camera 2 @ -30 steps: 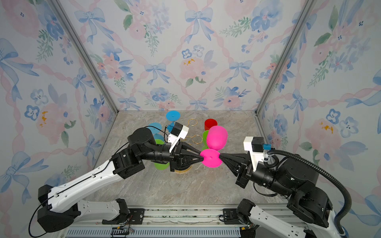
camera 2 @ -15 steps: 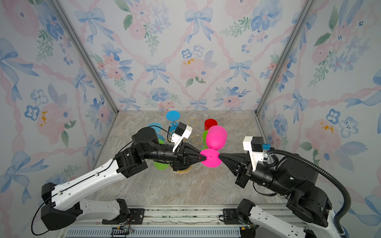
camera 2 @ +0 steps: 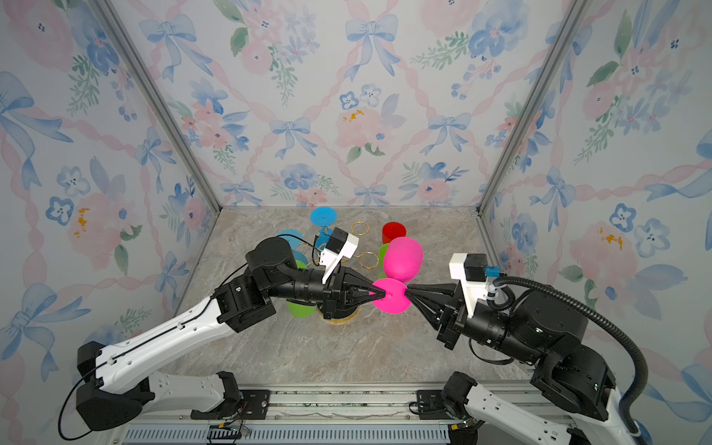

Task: Take the wine glass off the wine glass rack
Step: Pick up the wine glass from the wine glass rack.

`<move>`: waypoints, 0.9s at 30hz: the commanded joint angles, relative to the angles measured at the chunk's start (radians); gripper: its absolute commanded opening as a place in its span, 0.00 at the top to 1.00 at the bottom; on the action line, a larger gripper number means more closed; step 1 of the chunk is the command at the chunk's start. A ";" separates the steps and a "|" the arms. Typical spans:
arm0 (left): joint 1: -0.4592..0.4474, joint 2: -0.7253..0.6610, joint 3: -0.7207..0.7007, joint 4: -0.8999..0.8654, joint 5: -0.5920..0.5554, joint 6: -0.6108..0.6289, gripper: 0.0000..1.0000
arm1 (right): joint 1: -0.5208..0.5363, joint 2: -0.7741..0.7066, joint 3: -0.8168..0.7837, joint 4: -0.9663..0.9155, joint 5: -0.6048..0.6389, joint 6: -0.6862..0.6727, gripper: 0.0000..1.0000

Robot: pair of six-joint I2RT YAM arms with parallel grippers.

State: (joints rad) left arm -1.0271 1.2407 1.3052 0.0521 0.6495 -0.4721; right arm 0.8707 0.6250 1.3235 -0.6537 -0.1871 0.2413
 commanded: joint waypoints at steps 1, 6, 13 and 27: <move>-0.001 -0.013 0.005 0.020 0.022 0.027 1.00 | 0.001 0.005 0.004 -0.012 0.014 0.009 0.82; 0.005 -0.016 0.000 0.021 0.023 0.028 1.00 | 0.000 0.005 0.001 -0.013 0.020 0.012 0.72; 0.007 -0.039 -0.024 0.021 -0.005 0.054 1.00 | -0.001 -0.019 0.011 -0.008 0.024 0.028 0.46; -0.127 -0.042 -0.050 -0.091 -0.297 0.374 1.00 | 0.000 0.072 0.258 -0.322 0.457 0.218 0.18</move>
State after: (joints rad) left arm -1.1172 1.2053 1.2533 0.0078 0.4767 -0.2413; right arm 0.8707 0.6476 1.5341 -0.8337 0.1329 0.3935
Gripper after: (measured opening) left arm 0.050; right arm 0.817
